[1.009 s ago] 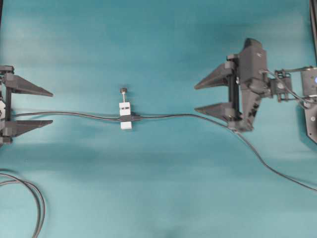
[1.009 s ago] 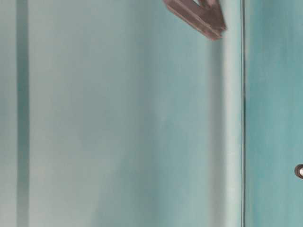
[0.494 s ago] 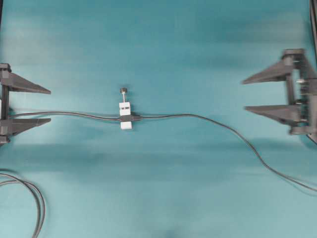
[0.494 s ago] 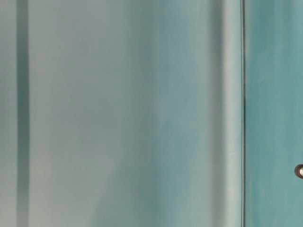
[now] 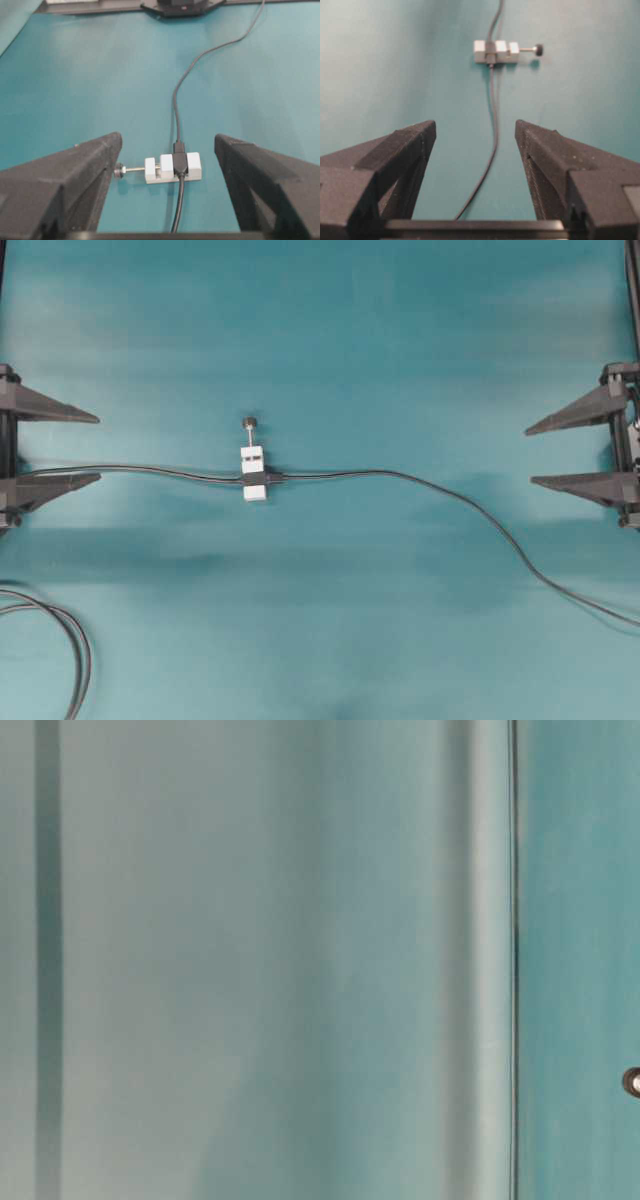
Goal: Insert the USB cable into the female connector supported by the left arm.
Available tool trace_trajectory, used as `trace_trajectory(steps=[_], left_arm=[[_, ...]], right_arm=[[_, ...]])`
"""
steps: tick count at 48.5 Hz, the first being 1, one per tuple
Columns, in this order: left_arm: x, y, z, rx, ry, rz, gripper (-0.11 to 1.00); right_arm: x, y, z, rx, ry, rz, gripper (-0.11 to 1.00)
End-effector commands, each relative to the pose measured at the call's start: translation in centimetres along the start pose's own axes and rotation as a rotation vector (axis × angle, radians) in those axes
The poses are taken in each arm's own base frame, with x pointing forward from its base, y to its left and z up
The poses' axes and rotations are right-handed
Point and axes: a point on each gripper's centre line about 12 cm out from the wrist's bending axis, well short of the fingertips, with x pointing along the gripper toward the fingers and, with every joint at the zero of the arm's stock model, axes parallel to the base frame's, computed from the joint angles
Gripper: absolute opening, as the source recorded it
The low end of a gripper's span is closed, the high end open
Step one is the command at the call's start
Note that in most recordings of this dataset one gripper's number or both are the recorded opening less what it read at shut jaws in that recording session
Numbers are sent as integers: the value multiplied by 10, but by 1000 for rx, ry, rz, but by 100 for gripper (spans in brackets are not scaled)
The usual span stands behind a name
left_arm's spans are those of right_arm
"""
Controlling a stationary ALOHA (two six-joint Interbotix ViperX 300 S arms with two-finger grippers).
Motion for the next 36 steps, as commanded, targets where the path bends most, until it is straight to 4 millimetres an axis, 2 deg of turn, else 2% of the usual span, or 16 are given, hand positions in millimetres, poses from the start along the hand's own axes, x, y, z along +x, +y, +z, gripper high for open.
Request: trace_trajectory(steps=[1, 25, 36], left_arm=[[0, 0, 1, -15, -14, 2, 84], [-1, -1, -5, -11, 3, -2, 84], [-5, -3, -23, -8, 50, -7, 84]], right_arm=[[1, 0, 3, 4, -7, 1, 71], [0, -1, -1, 8, 21, -5, 71], [-1, -1, -10, 10, 47, -6, 71]])
